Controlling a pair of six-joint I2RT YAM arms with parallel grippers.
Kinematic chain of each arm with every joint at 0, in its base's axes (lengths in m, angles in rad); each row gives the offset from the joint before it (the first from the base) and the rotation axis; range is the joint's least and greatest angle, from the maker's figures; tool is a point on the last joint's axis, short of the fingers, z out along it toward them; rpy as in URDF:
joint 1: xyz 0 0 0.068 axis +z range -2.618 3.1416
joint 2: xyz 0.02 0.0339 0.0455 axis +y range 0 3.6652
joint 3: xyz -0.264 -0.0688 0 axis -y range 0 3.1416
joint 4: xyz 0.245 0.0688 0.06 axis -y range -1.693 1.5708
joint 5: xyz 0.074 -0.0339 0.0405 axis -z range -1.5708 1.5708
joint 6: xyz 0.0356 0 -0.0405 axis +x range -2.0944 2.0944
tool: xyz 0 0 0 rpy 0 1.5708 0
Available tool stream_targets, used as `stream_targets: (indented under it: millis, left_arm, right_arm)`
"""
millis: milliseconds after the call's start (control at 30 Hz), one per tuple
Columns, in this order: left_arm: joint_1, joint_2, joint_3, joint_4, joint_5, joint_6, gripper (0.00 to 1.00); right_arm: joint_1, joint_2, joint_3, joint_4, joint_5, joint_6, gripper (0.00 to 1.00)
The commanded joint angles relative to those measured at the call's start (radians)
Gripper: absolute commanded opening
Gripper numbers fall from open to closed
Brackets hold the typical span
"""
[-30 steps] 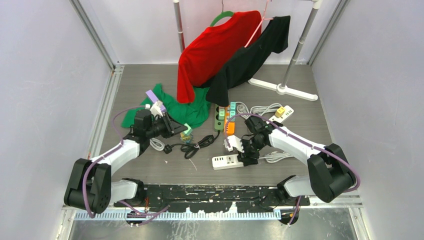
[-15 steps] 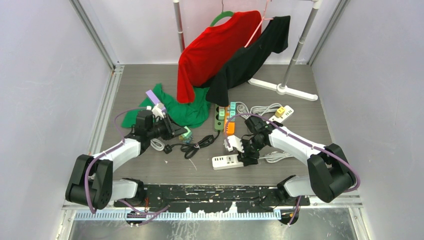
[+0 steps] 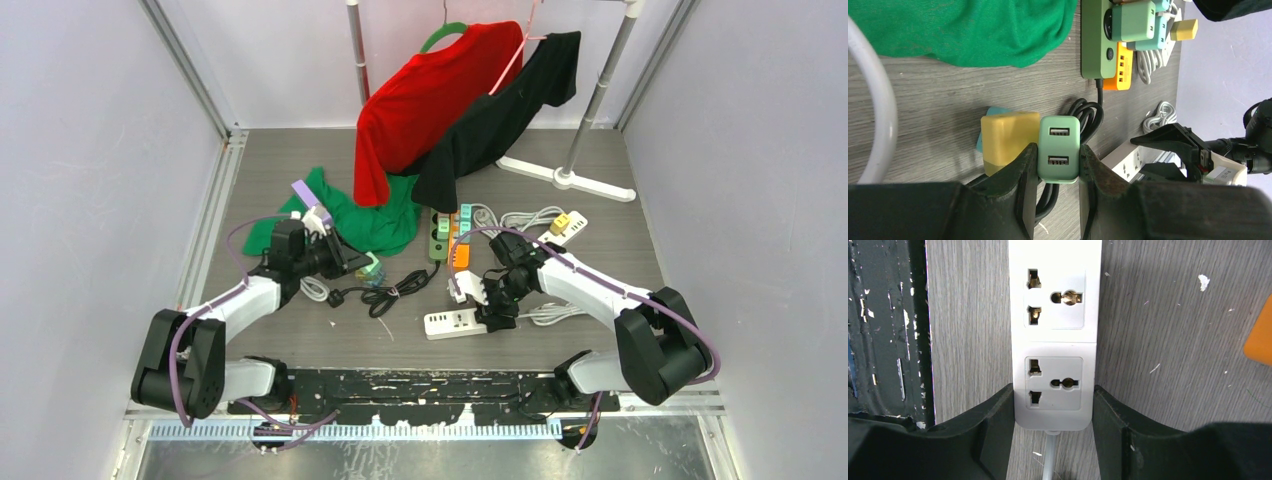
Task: Pull the plug off the socket
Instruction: Place the plug at the center of the board.
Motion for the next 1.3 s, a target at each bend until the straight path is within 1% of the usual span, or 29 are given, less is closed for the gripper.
stream_targets:
  millis: [0,133,733,800,1100,1267]
  left_arm:
    - [0.019,-0.027,0.03,0.0,-0.014,0.015,0.24]
    - [0.023,-0.031,0.029,0.0,-0.018,0.013,0.29]
    - [0.039,-0.01,0.029,0.006,-0.01,0.007,0.37]
    - [0.039,-0.005,0.028,0.008,-0.008,0.007,0.4]
    - [0.038,0.064,0.034,0.039,-0.02,0.006,0.41]
    - [0.041,0.048,0.042,0.001,-0.075,0.029,0.42]
  right_arm:
    - [-0.005,-0.001,0.013,-0.016,-0.025,0.004,0.18]
    - [-0.005,-0.001,0.015,-0.016,-0.025,0.004,0.18]
    - [-0.005,0.001,0.015,-0.019,-0.026,0.004,0.18]
    - [-0.005,0.0,0.014,-0.019,-0.026,0.004,0.18]
    - [-0.005,0.0,0.014,-0.02,-0.025,0.004,0.18]
    - [-0.005,0.002,0.014,-0.021,-0.025,0.004,0.18]
